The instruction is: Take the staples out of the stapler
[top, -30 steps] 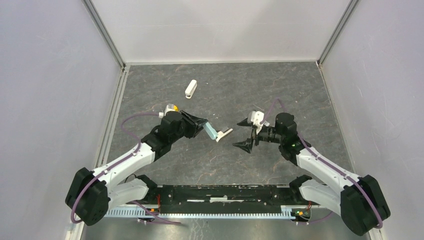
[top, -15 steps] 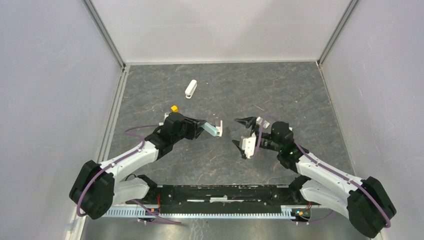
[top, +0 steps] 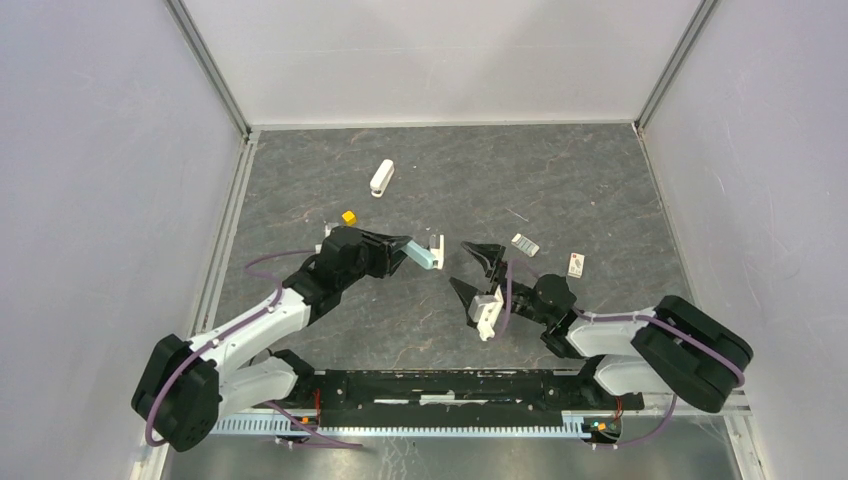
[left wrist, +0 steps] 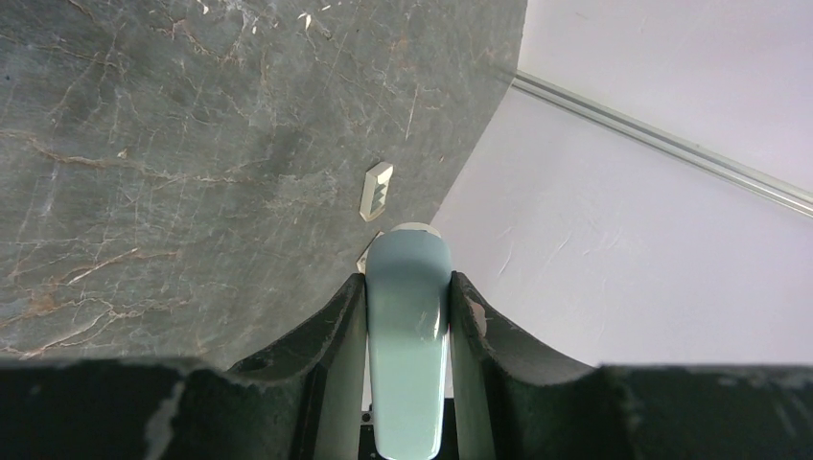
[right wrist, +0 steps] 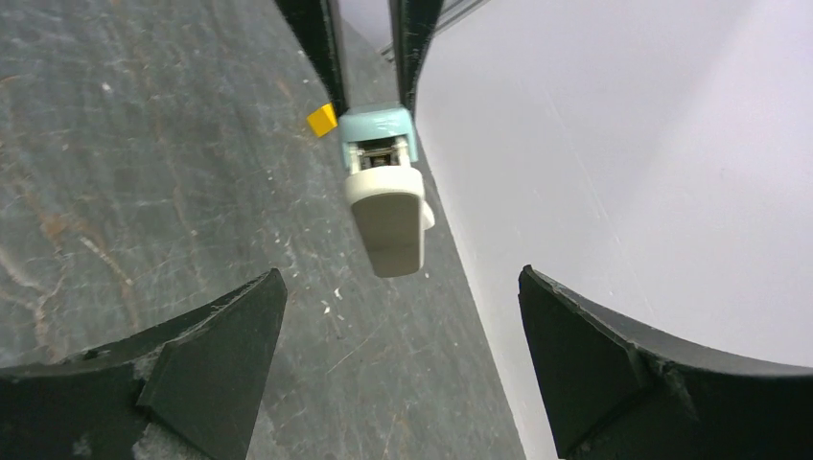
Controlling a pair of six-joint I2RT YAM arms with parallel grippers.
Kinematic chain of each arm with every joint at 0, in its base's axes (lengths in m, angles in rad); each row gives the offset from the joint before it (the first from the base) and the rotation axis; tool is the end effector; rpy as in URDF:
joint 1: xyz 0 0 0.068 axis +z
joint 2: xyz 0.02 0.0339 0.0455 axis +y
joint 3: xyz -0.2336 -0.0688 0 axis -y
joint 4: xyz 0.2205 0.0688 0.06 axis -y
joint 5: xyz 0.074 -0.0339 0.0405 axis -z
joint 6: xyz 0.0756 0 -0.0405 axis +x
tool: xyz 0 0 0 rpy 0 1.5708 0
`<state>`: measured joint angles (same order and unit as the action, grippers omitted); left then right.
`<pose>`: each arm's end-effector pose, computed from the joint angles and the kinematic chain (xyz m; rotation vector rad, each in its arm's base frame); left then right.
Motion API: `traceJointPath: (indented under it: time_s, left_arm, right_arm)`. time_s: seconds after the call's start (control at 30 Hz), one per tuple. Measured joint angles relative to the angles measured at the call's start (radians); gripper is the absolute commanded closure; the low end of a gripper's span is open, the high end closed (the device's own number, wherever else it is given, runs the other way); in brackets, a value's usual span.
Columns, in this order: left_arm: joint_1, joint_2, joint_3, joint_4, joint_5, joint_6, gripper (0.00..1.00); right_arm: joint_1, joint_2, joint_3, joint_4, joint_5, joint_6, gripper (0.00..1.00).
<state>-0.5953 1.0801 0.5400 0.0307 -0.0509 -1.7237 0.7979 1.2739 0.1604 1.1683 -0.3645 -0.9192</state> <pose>0.2178 -0.1428 0.1847 -1.3036 1.9934 -1.2568 0.1534 0.1958 0.1734 -1.3211 0.7563 0.1792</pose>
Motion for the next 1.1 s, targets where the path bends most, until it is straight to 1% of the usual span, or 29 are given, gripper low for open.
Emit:
traceJointPath:
  time_s: [0.03,0.1,0.27,0.67,0.97,1.07,1.1]
  left_arm:
    - [-0.001,-0.007,-0.004,0.001,0.000,0.000,0.98]
    - [-0.001,-0.018,-0.011,0.001,0.000,0.000,0.98]
    - [-0.001,-0.023,-0.024,0.002,0.001,-0.001,0.98]
    - [-0.002,-0.023,-0.045,0.029,0.009,-0.032,0.98]
    - [-0.006,-0.023,-0.060,0.051,0.010,-0.037,0.98]
    - [-0.007,-0.023,-0.063,0.055,0.014,-0.038,0.98]
    - [-0.007,-0.023,-0.063,0.055,0.017,-0.039,0.98]
  right_arm:
    - [0.000,0.021,0.003,0.035,0.000,0.006,0.02]
    - [0.000,0.049,0.011,0.083,-0.011,0.015,0.07]
    - [0.003,0.114,0.052,0.153,-0.054,0.021,0.12]
    - [0.005,0.274,0.120,0.174,-0.068,-0.040,0.23]
    - [0.005,0.364,0.173,0.204,-0.043,-0.086,0.43]
    - [0.005,0.386,0.187,0.208,-0.031,-0.105,0.51]
    - [0.005,0.392,0.188,0.208,-0.029,-0.109,0.52]
